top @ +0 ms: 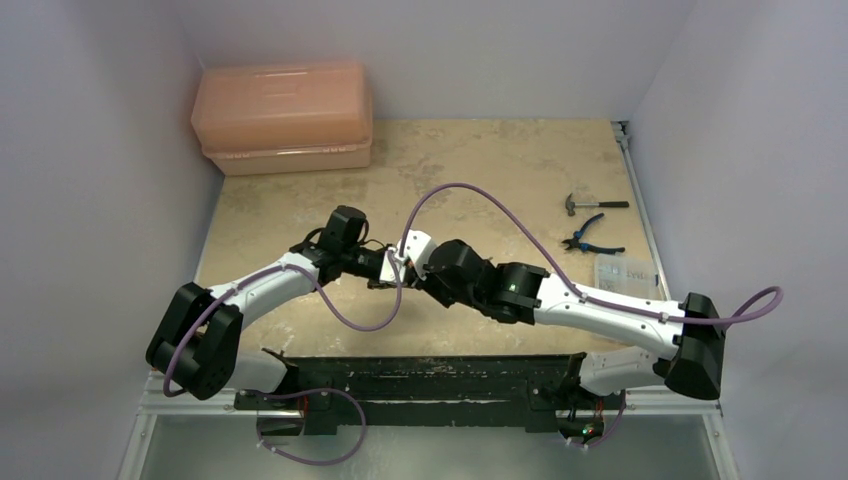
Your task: Unlock with the key
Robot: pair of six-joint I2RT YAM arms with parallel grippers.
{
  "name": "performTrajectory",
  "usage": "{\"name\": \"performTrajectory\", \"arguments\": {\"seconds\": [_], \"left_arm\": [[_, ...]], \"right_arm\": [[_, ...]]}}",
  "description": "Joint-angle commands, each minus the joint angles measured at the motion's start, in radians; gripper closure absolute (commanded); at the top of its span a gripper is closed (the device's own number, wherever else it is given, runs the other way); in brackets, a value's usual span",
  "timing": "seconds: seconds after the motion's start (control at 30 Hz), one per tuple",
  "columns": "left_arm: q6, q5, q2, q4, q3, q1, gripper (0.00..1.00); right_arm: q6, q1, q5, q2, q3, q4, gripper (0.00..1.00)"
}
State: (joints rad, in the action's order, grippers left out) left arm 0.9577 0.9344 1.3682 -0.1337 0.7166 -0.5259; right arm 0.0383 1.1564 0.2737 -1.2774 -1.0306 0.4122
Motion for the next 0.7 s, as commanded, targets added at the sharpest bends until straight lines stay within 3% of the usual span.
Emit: {"name": "performTrajectory", "arguments": {"seconds": [0.0,0.5,0.67], "left_arm": [[0.014,0.122,-0.021,0.076,0.049,-0.012,1.00],[0.009,0.155,-0.027,0.082,0.049,-0.012,1.00],[0.009,0.155,-0.029,0.083,0.049,-0.012,1.00]], "right_arm": [[0.037,0.018,-0.002,-0.023,-0.064,-0.020,1.00],[0.098,0.048,-0.014,-0.127,-0.126,-0.011,1.00],[0.084,0.048,-0.025,-0.093,-0.091,-0.055,1.00]]}}
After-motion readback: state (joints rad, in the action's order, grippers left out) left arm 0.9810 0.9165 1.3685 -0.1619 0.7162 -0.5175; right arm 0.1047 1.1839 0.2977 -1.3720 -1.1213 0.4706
